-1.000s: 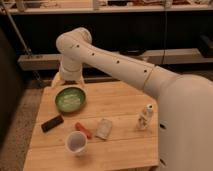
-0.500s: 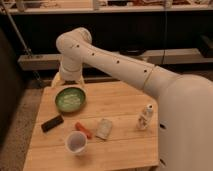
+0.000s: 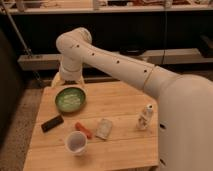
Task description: Knock the bottle over
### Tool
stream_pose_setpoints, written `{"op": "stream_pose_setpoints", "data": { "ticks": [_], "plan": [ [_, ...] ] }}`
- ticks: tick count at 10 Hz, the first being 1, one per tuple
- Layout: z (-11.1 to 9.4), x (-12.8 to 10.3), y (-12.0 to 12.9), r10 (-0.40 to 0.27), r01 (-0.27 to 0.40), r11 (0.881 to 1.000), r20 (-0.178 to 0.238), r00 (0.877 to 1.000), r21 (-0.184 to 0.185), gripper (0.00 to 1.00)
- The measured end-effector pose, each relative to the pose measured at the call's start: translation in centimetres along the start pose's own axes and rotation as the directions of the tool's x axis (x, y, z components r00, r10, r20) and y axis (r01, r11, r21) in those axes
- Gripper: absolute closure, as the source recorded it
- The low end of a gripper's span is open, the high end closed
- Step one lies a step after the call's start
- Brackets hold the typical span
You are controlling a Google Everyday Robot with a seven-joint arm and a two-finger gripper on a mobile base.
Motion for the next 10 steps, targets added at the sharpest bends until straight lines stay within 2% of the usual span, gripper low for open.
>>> {"op": "stream_pose_setpoints", "data": {
  "ticks": [3, 6, 8, 10],
  "plan": [
    [0.1, -0.2, -0.1, -0.001, 0.001, 1.000, -0.001, 1.000, -0.002, 0.20],
    [0.4, -2.3, -1.2, -0.009, 0.009, 1.000, -0.013, 1.000, -0.004, 0.20],
    [0.8, -2.5, -1.3, -0.015, 0.015, 1.000, -0.015, 1.000, 0.000, 0.20],
    [1.1, -3.6, -2.8, -0.039, 0.039, 0.999, -0.010, 0.999, -0.001, 0.20]
  ]
}}
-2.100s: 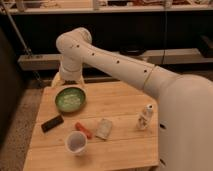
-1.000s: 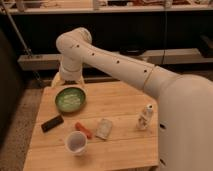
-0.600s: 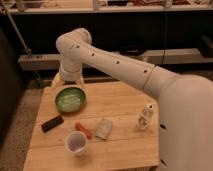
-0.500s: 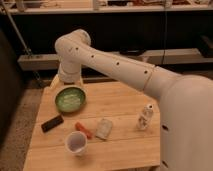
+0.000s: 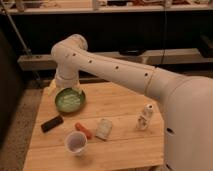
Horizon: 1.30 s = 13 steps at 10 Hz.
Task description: Knock the bottle over
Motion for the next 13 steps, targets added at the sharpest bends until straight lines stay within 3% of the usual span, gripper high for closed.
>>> {"op": "stream_pose_setpoints", "data": {
  "ticks": [2, 5, 8, 9, 13],
  "plan": [
    [-0.2, -1.7, -0.7, -0.001, 0.001, 1.000, 0.003, 1.000, -0.001, 0.22],
    [-0.3, -1.9, -2.6, -0.016, 0.017, 1.000, 0.029, 0.999, -0.010, 0.48],
    [-0.7, -4.1, -5.0, -0.052, 0.053, 0.998, 0.042, 0.998, -0.025, 0.43],
    [-0.9, -5.0, -5.5, -0.056, 0.058, 0.998, 0.043, 0.997, -0.030, 0.47],
    [-0.9, -5.9, -9.2, -0.103, 0.106, 0.993, 0.061, 0.993, -0.048, 0.82]
  ]
}}
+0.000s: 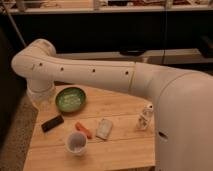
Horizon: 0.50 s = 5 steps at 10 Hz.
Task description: Knock the bottle over
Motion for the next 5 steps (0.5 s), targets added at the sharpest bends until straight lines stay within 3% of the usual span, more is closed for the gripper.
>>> {"op": "stream_pose_setpoints", "data": {
  "ticks": [3, 5],
  "plan": [
    [-0.7, -1.8, 0.3, 0.039, -0.039, 0.999, -0.015, 0.999, -0.017, 0.95],
    [-2.0, -2.1, 3.4, 0.111, -0.112, 0.993, -0.042, 0.993, -0.036, 1.00]
  ]
}}
